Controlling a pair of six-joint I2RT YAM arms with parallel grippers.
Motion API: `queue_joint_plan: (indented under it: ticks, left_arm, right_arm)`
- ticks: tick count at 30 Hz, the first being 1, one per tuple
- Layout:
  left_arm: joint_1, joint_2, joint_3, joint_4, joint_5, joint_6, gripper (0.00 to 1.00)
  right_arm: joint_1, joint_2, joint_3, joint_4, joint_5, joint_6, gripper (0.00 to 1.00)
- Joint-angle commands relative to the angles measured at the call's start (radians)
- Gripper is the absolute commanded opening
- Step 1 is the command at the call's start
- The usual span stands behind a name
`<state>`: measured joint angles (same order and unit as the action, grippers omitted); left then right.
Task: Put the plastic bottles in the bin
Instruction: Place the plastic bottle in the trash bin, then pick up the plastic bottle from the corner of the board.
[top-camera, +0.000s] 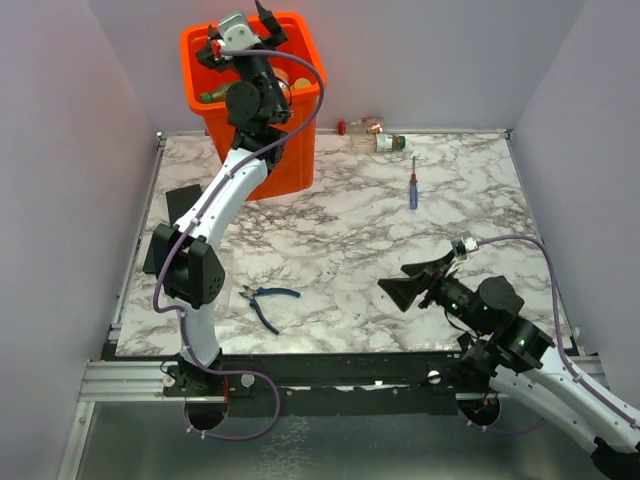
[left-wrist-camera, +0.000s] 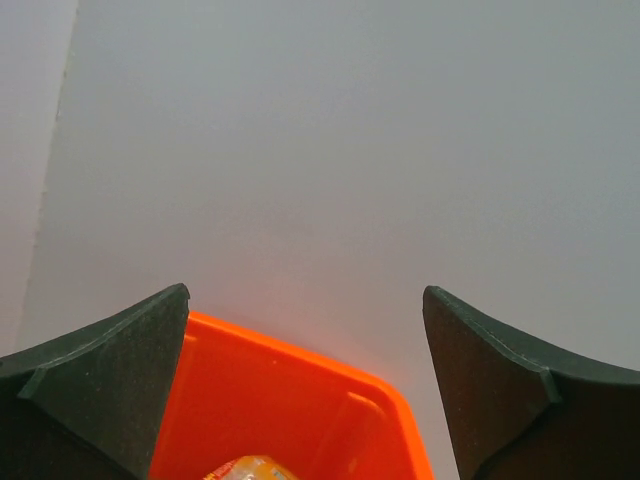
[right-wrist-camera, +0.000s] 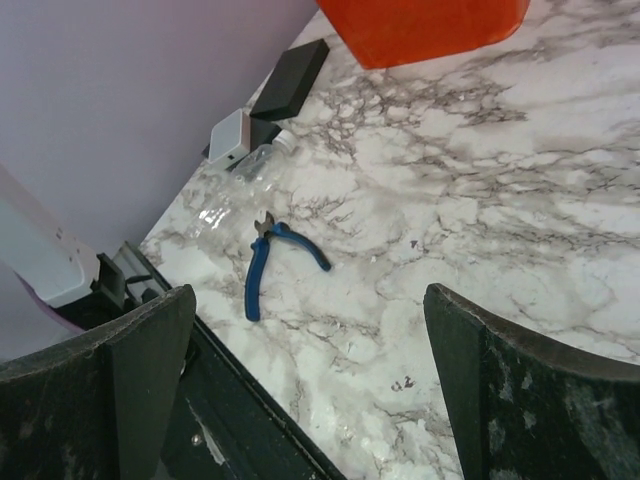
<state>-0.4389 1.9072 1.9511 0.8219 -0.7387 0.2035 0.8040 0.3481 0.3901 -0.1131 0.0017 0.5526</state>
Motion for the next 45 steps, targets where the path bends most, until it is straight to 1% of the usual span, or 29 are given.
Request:
queue_joint_plan:
  ticks: [1, 4, 5, 7, 10, 12, 13, 14, 16, 18, 20, 22, 24, 27, 29, 31, 36, 40, 42, 45]
  left_arm:
    - [-0.105, -0.084, 0.064, 0.037, -0.071, 0.076, 0.99]
    - [-0.249, -0.141, 0.045, 0.037, -0.064, 0.205, 0.99]
    - [-0.303, -0.175, 0.007, 0.034, -0.062, 0.234, 0.99]
    - [-0.403, -0.264, -0.123, 0.014, -0.046, 0.256, 0.99]
    - [-0.517, -0.422, -0.362, -0.094, -0.054, 0.177, 0.99]
    - [-0.556, -0.535, -0.498, -0.23, -0.074, 0.057, 0.99]
    - [-0.566, -0.57, -0.565, -0.267, -0.081, 0.017, 0.99]
    - [-0.57, -0.62, -0.622, -0.35, -0.081, -0.045, 0.99]
    - [-0.573, -0.726, -0.732, -0.461, -0.07, -0.166, 0.99]
    - [-0.574, -0.808, -0.83, -0.554, -0.04, -0.24, 0.99]
    - [-0.574, -0.885, -0.923, -0.637, -0.014, -0.304, 0.99]
    - [-0.574, -0.959, -1.008, -0.7, 0.019, -0.338, 0.99]
    - [-0.575, -1.027, -1.092, -0.736, 0.035, -0.36, 0.99]
    - [-0.574, -1.114, -1.22, -0.745, 0.052, -0.378, 0.99]
    - [-0.573, -1.15, -1.277, -0.742, 0.054, -0.383, 0.99]
    - [-0.572, -1.165, -1.321, -0.738, 0.045, -0.386, 0.99]
    - [-0.571, -1.149, -1.395, -0.718, 0.034, -0.396, 0.99]
    - [-0.57, -1.113, -1.423, -0.688, 0.034, -0.383, 0.99]
    - [-0.571, -1.095, -1.419, -0.687, 0.031, -0.365, 0.99]
    - [-0.57, -1.074, -1.421, -0.68, 0.008, -0.334, 0.99]
  right_arm:
    - [0.004, 0.011, 0.03, -0.035, 0.119, -0.031, 1.0]
    - [0.004, 0.032, 0.032, -0.007, 0.197, 0.008, 1.0]
    - [0.004, 0.046, 0.04, -0.002, 0.239, 0.023, 1.0]
    - [0.004, 0.087, 0.065, 0.009, 0.339, 0.047, 1.0]
    - [0.003, 0.197, 0.153, 0.002, 0.489, 0.058, 1.0]
    - [-0.001, 0.309, 0.245, -0.035, 0.592, 0.082, 1.0]
    - [-0.006, 0.364, 0.289, -0.044, 0.612, 0.084, 1.0]
    - [-0.012, 0.419, 0.327, -0.038, 0.62, 0.085, 1.0]
    - [-0.036, 0.512, 0.389, -0.009, 0.607, 0.103, 1.0]
    - [-0.077, 0.593, 0.431, 0.049, 0.574, 0.12, 1.0]
    - [-0.161, 0.677, 0.47, 0.095, 0.494, 0.169, 1.0]
    - [-0.285, 0.765, 0.5, 0.154, 0.383, 0.253, 1.0]
    - [-0.392, 0.882, 0.516, 0.225, 0.296, 0.335, 1.0]
    - [-0.487, 1.057, 0.578, 0.296, 0.274, 0.41, 1.0]
    - [-0.532, 1.18, 0.661, 0.311, 0.267, 0.439, 0.99]
    - [-0.57, 1.296, 0.774, 0.302, 0.263, 0.475, 0.99]
    - [-0.638, 1.555, 0.993, 0.372, 0.225, 0.526, 0.96]
    - [-0.678, 1.779, 1.223, 0.308, 0.18, 0.595, 0.93]
    - [-0.687, 1.866, 1.305, 0.29, 0.16, 0.627, 0.92]
    - [-0.687, 1.955, 1.39, 0.279, 0.137, 0.659, 0.92]
